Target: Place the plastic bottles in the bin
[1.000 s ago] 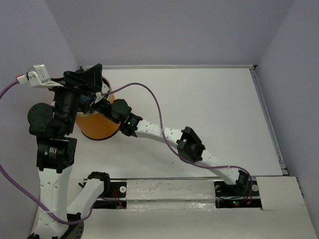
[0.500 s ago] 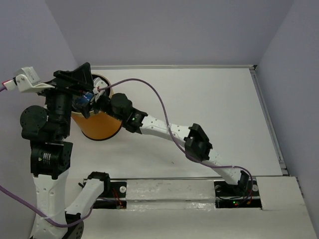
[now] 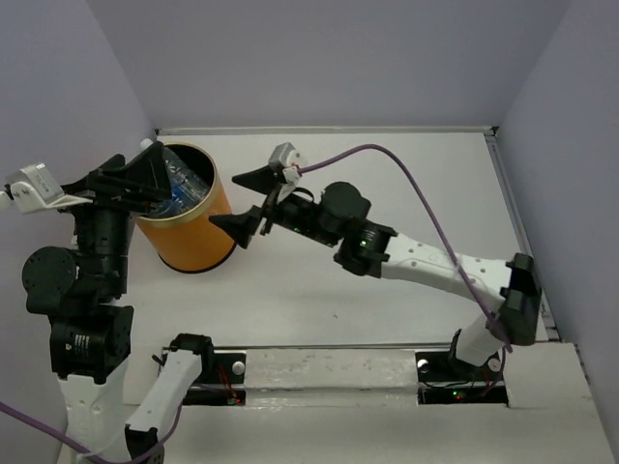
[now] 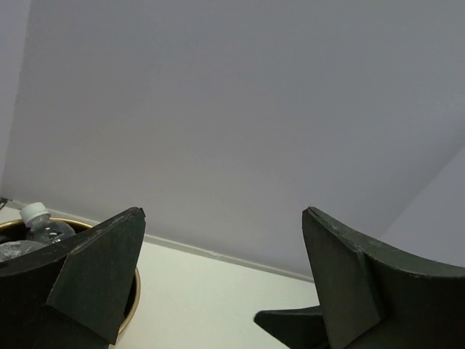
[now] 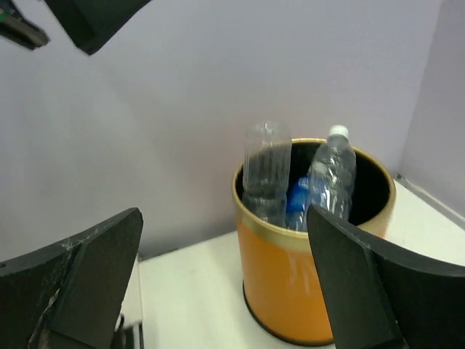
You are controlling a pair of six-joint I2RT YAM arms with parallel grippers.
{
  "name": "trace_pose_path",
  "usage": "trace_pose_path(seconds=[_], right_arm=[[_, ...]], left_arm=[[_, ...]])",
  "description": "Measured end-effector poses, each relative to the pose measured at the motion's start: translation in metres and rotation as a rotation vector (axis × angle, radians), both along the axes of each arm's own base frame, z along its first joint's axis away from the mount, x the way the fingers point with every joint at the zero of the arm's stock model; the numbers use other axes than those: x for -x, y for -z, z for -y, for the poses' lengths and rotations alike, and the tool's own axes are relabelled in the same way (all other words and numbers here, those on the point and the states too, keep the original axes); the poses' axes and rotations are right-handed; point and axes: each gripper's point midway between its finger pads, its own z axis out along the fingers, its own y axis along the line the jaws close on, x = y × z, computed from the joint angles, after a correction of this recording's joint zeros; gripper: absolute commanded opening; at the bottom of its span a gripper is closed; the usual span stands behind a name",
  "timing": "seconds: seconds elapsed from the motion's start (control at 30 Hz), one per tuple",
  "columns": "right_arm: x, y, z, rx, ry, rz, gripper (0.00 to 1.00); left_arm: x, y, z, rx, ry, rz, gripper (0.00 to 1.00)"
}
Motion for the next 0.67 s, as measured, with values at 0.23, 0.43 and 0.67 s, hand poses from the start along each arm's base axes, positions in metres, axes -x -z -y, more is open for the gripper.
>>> trace_pose_path(seconds=[0.23,0.43,0.67], right_arm=[[0.040,0.081,0.138,0.103,0.116,-0.083,1.00],[0.057,0.109,0.264,0.030,0.317,-0.170,1.00],[0.053,0.122,0.332,-0.108,0.489,-0.261,1.00]], left_arm=[[0.025,0.029,0.034,-0.083,0.193,0.024,0.99],[0.013,0.103,0.079,-0.156,0.439,-0.067,0.99],[0.002,0.168,0.105,-0.155,0.603,-0.198,0.99]])
